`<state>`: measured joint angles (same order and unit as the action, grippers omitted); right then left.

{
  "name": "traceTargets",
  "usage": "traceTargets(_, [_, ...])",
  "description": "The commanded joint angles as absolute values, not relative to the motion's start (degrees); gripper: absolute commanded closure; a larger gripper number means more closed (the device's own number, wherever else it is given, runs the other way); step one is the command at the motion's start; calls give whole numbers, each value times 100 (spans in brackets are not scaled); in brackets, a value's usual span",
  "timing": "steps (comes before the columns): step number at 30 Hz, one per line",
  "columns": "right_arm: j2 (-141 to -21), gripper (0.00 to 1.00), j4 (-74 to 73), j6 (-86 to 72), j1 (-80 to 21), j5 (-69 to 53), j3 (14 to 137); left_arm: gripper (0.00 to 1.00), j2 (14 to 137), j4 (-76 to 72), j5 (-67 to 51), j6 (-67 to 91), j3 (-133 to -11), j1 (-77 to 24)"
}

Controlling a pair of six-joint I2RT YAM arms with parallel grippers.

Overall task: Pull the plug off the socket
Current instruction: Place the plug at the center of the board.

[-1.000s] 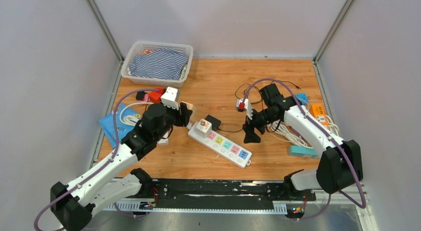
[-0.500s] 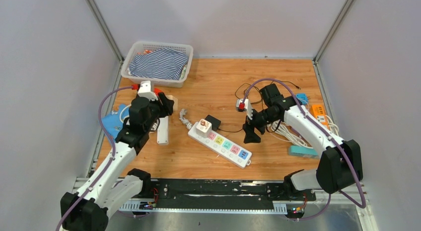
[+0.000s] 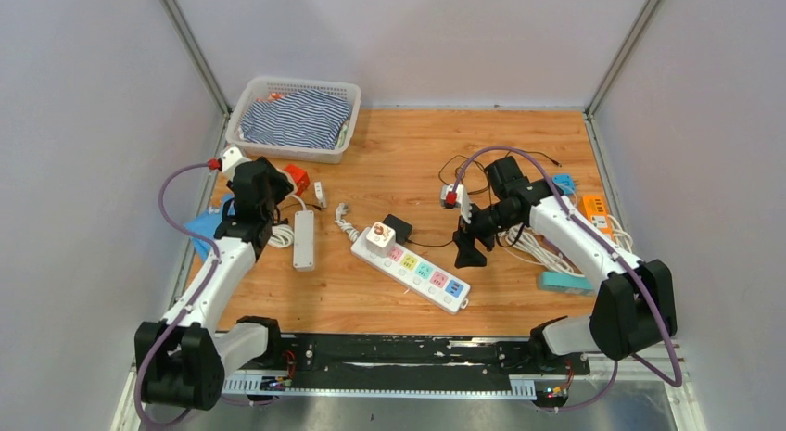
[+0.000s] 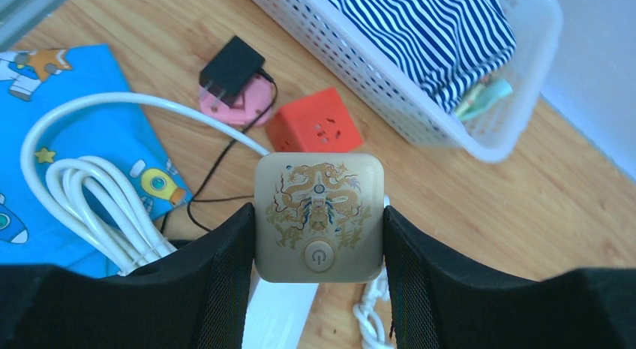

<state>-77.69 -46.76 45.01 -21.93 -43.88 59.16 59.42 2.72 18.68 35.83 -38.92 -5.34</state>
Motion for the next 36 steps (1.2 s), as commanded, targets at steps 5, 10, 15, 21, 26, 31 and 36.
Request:
traceTargets(5, [-7862, 17, -4861, 4605, -2112, -4548, 5776, 97, 7127, 26, 2751, 4328, -4794, -123])
traceTargets(10, [-7942, 17, -4880, 4623, -2109, -4579, 5785, 89, 7761, 26, 3059, 4410, -5306, -66])
traceTargets(15, [-7972, 17, -4887, 4641, -2110, -4579, 5785, 88, 8263, 26, 3042, 4439, -5601, -18])
traceTargets(21, [-7996, 17, -4887, 4655, -2112, -4584, 5784, 86, 8652, 26, 2765, 4515, -5689, 344])
traceTargets(26, [-8016, 17, -4904, 4658, -2105, -4590, 5787, 82, 8851, 25, 2588, 4523, -5728, 449])
traceTargets(31, [-8016, 17, -4904, 4667, -2114, -4588, 5786, 65, 8999, 26, 2419, 4507, -5763, 491])
traceTargets(36, [-8007, 17, -4920, 4667, -2110, -4588, 5783, 42, 9113, 38, 2128, 4492, -5774, 508])
